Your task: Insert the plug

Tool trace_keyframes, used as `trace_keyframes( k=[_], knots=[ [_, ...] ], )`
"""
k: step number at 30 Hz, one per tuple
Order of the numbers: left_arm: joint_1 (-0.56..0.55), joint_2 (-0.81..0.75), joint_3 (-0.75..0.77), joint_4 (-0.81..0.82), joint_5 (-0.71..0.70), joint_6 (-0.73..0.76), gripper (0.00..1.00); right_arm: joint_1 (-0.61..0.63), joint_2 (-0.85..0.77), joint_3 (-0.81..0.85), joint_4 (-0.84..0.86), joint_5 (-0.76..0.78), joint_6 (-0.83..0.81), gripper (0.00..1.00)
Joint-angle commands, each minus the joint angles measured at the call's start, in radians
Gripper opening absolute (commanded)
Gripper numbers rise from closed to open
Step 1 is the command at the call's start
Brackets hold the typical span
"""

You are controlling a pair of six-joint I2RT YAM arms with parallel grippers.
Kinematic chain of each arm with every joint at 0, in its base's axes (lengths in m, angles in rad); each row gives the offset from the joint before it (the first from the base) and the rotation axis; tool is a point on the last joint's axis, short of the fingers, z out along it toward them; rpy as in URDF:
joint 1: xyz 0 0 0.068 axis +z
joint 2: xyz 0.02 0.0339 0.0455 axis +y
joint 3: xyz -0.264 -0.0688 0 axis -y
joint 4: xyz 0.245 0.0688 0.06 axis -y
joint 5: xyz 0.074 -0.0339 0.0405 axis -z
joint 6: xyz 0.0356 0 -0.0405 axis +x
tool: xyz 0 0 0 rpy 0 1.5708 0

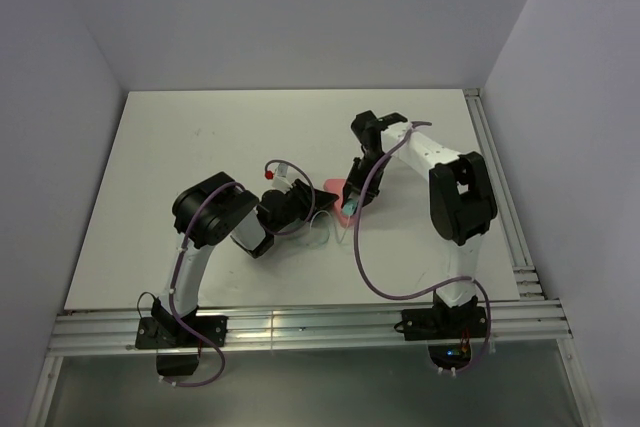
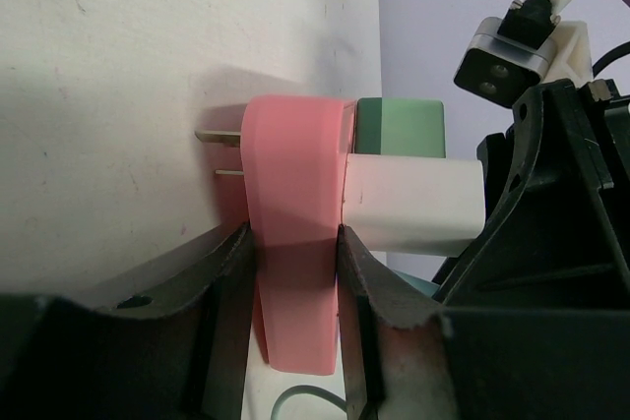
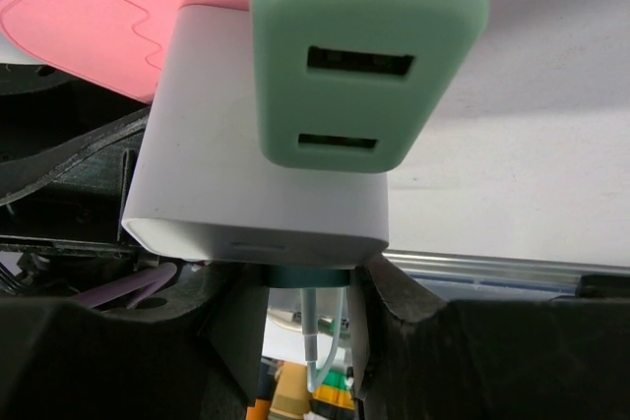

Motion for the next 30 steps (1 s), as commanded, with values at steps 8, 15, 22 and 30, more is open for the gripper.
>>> trace_keyframes(
  k=[8, 15, 22, 30],
  knots=[
    [-0.011, 0.000, -0.012, -0.050, 0.020, 0.011, 0.00, 0.010, -0.106, -0.123, 0.267, 0.229, -0.016, 0.00],
    [-0.038, -0.022, -0.029, -0.078, 0.003, 0.005, 0.00, 0.016, -0.140, -0.148, 0.375, 0.281, -0.059, 0.00],
    [-0.051, -0.083, -0.052, -0.177, -0.014, 0.048, 0.00, 0.014, -0.088, 0.005, 0.251, 0.336, -0.220, 0.00],
    [0.014, -0.294, -0.092, -0.413, -0.044, 0.181, 0.94, 0.007, -0.031, 0.065, 0.238, 0.255, -0.355, 0.00]
  ],
)
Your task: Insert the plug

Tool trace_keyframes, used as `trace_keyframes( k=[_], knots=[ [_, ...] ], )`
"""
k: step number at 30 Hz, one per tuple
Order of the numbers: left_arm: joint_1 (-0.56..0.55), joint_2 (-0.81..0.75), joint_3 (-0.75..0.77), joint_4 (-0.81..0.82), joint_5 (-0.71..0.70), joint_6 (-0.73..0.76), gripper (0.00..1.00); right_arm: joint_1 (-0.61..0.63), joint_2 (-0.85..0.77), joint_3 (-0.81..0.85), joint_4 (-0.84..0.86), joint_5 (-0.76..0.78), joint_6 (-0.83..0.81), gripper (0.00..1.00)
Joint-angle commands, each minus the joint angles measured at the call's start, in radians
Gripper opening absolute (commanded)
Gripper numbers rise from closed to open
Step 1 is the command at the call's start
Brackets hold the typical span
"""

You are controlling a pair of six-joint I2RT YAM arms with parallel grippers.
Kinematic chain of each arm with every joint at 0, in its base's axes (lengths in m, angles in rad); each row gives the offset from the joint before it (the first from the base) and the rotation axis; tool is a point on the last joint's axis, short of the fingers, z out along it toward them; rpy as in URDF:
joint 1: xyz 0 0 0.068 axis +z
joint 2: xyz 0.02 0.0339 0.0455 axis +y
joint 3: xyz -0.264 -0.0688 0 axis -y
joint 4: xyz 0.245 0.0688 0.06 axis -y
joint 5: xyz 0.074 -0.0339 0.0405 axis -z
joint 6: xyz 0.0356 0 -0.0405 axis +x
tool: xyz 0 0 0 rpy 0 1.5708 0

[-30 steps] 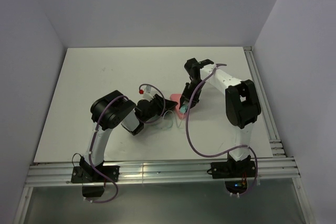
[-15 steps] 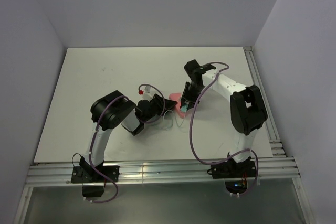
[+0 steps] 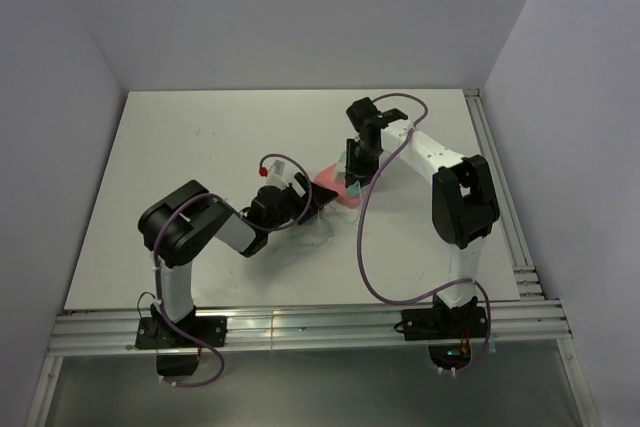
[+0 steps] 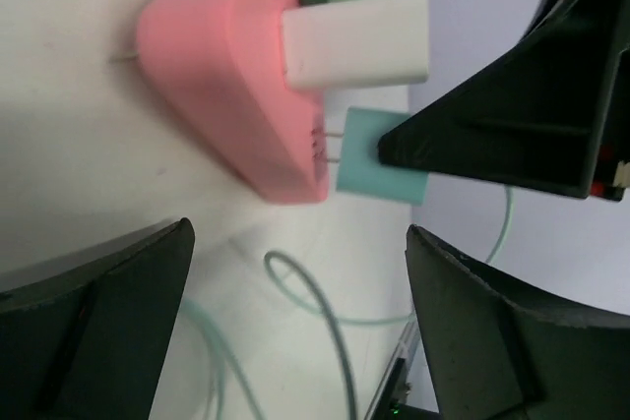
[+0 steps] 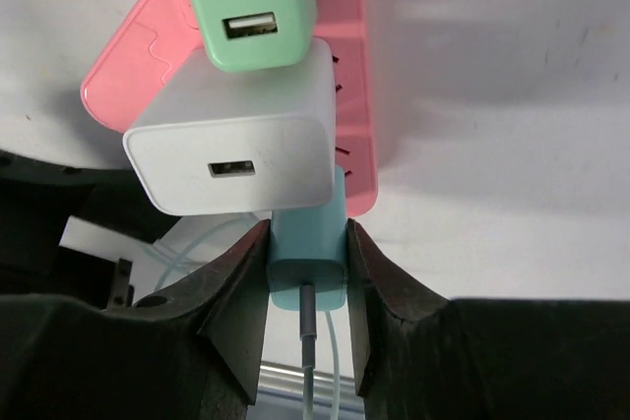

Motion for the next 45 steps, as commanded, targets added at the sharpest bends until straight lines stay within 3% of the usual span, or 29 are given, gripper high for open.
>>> trace_keyframes(
  k=[1, 5, 10, 14, 17, 21, 27, 33, 37, 45],
  knots=[
    [0.037, -0.109, -0.032, -0.228, 0.001, 0.112, 0.95, -0.012, 0.017, 0.038, 0.048, 0.029, -0.084, 0.00],
    [0.087, -0.172, -0.020, -0.355, -0.004, 0.126, 0.95, -0.012, -0.001, 0.001, 0.077, 0.024, -0.084, 0.00],
    [0.141, -0.183, -0.014, -0.362, 0.014, 0.135, 0.89, -0.010, -0.013, -0.024, 0.099, 0.042, -0.084, 0.00],
    [0.236, -0.113, 0.075, -0.390, 0.175, 0.194, 0.70, -0.013, -0.009, 0.011, 0.073, 0.087, -0.096, 0.00],
    [0.293, -0.068, 0.099, -0.351, 0.289, 0.221, 0.71, -0.013, -0.009, 0.045, 0.053, 0.082, -0.103, 0.00],
    [0.330, -0.056, 0.125, -0.367, 0.356, 0.256, 0.80, -0.012, 0.000, 0.080, 0.031, 0.084, -0.112, 0.00],
    [0.335, -0.085, 0.128, -0.393, 0.381, 0.262, 0.86, -0.010, -0.006, 0.056, 0.037, 0.105, -0.124, 0.00],
    [0.332, -0.022, 0.234, -0.405, 0.476, 0.270, 0.84, -0.012, -0.009, 0.030, 0.056, 0.104, -0.130, 0.00],
    [0.328, 0.056, 0.326, -0.419, 0.513, 0.262, 0.76, -0.010, -0.024, 0.011, 0.080, 0.072, -0.126, 0.00],
    [0.266, 0.142, 0.467, -0.499, 0.498, 0.256, 0.72, -0.012, -0.036, 0.021, 0.077, 0.064, -0.123, 0.00]
  ],
)
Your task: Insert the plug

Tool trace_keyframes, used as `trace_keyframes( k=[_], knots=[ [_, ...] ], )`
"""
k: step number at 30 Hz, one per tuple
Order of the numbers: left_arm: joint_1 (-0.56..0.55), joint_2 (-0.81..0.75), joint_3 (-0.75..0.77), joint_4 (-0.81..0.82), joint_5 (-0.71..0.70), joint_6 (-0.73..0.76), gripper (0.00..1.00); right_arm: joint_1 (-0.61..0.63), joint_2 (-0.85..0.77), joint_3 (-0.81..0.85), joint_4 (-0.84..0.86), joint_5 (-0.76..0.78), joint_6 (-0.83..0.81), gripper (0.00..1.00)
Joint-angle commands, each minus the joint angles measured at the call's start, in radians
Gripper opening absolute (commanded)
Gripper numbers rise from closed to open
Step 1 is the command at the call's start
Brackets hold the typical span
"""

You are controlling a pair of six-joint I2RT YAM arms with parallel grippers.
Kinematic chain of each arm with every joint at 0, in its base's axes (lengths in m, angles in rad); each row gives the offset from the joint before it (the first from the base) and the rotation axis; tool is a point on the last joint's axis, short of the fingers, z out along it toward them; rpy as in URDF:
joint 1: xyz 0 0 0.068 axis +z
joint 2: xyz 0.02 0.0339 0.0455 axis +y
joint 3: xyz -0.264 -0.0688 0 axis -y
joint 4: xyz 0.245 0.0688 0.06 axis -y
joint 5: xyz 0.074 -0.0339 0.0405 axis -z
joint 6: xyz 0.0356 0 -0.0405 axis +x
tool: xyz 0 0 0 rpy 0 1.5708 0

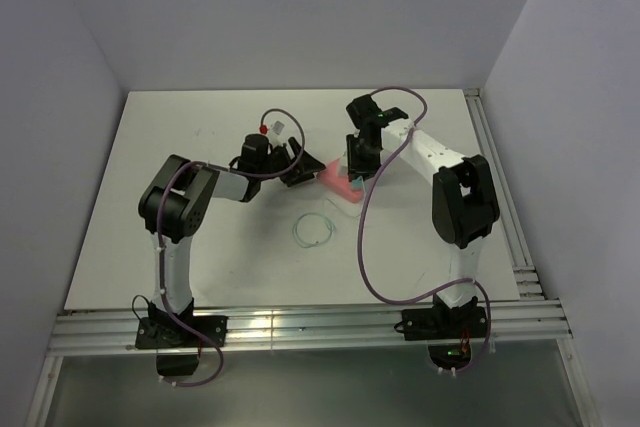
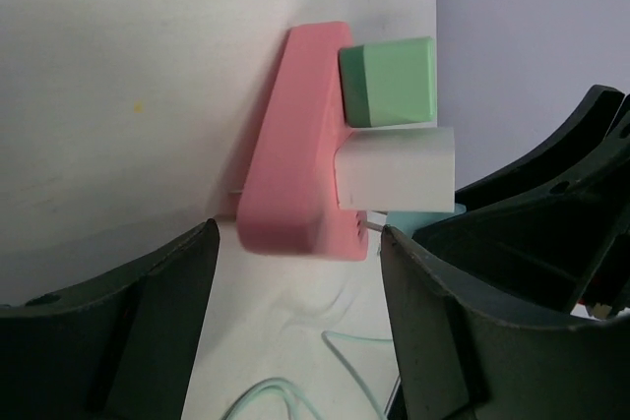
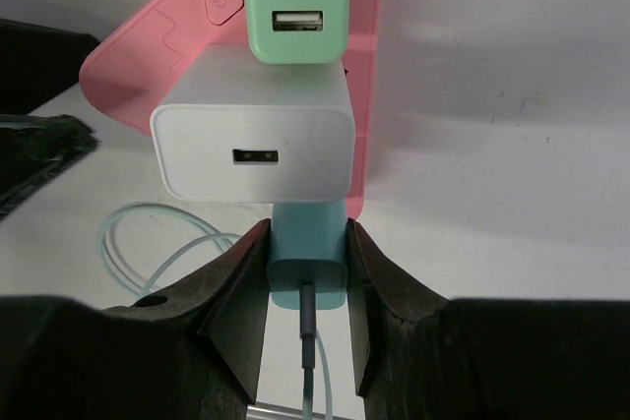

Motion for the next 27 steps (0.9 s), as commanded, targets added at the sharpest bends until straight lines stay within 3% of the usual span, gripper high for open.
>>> trace_keyframes(
  k=[1, 9, 13, 17, 19, 21, 26, 27],
  knots=[
    [-0.039, 0.043, 0.064, -0.021, 0.030, 0.007, 0.70, -0.006, -0.043, 0.004, 0.019, -0.004, -0.007, 0.00],
    [-0.060, 0.062, 0.075, -0.024, -0.022, 0.001, 0.67, -0.006, -0.049, 0.003, 0.014, 0.002, -0.011, 0.00],
    [-0.060, 0.072, 0.067, 0.012, -0.025, -0.033, 0.55, -0.006, -0.037, 0.013, 0.006, 0.002, -0.013, 0.00],
    [-0.060, 0.063, 0.043, 0.015, -0.051, -0.034, 0.59, -0.004, -0.045, 0.007, 0.011, 0.000, -0.016, 0.00],
    [-0.062, 0.033, 0.021, 0.017, -0.092, -0.034, 0.69, -0.006, -0.045, 0.010, 0.009, 0.005, -0.016, 0.00],
    [-0.060, 0.020, 0.027, -0.024, -0.106, -0.024, 0.72, -0.006, -0.046, 0.013, 0.008, 0.005, -0.017, 0.00],
    [-0.059, 0.037, 0.064, -0.021, -0.096, -0.017, 0.68, -0.006, -0.039, 0.013, 0.013, -0.006, -0.017, 0.00],
    [-0.059, 0.039, 0.067, -0.018, -0.093, -0.019, 0.64, -0.004, -0.036, 0.015, 0.011, -0.006, -0.017, 0.00]
  ],
)
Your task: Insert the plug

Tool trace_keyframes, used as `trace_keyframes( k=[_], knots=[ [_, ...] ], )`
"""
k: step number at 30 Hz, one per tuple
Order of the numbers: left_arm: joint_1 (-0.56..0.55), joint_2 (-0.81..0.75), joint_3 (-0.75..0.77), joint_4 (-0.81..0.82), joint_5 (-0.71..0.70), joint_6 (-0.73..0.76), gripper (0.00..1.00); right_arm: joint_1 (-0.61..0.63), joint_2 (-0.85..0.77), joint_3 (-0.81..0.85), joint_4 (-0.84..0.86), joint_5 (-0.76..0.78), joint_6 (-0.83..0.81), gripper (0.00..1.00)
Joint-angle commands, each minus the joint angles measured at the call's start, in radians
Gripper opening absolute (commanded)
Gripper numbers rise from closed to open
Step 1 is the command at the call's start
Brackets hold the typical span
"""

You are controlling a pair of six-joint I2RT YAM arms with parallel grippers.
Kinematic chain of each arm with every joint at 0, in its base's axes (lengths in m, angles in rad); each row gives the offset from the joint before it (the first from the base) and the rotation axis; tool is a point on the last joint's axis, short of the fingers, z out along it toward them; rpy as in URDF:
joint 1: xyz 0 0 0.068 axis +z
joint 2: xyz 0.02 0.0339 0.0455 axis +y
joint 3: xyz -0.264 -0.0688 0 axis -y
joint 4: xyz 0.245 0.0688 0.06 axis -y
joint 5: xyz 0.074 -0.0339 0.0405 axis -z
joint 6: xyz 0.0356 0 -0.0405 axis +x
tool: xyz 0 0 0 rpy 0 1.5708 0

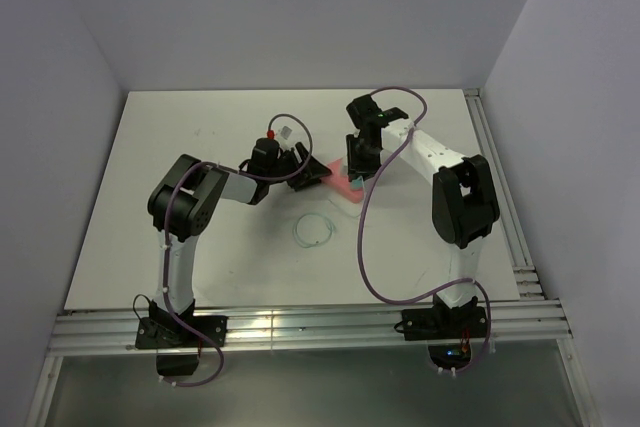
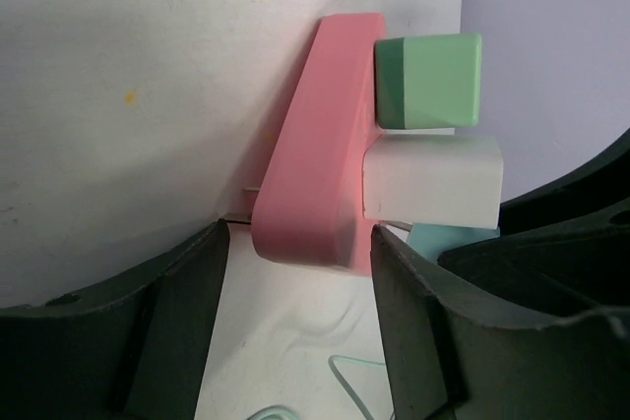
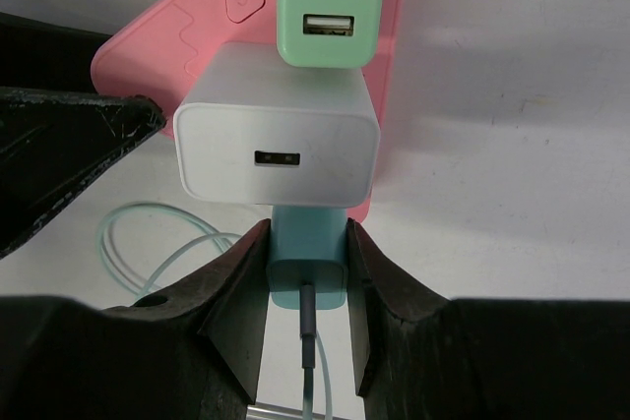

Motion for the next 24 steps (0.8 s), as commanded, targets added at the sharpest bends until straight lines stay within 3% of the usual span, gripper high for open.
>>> trace_keyframes(
  k=[1, 9, 15, 17, 18, 24],
  knots=[
    [0.002, -0.014, 0.028, -0.002, -0.023, 0.013, 0.62, -0.005, -0.035, 0.015, 0.008, -0.002, -0.010, 0.00],
    [0.000, -0.014, 0.036, 0.032, -0.003, 0.003, 0.54, -0.005, -0.026, 0.023, 0.005, 0.002, -0.012, 0.00],
    [-0.003, -0.007, 0.048, 0.036, -0.003, 0.012, 0.38, -0.005, -0.023, 0.041, -0.008, 0.002, -0.009, 0.00],
    [-0.003, 0.001, 0.056, 0.038, -0.002, 0.010, 0.07, -0.005, -0.018, 0.052, -0.022, 0.002, -0.006, 0.00],
    [-0.003, 0.009, 0.057, 0.032, -0.003, 0.009, 0.00, -0.006, -0.015, 0.067, -0.028, 0.002, -0.004, 0.00],
    [-0.010, -0.014, -0.016, 0.075, -0.029, -0.003, 0.00, -0.006, 0.015, 0.139, -0.087, -0.004, -0.001, 0.00]
  ],
)
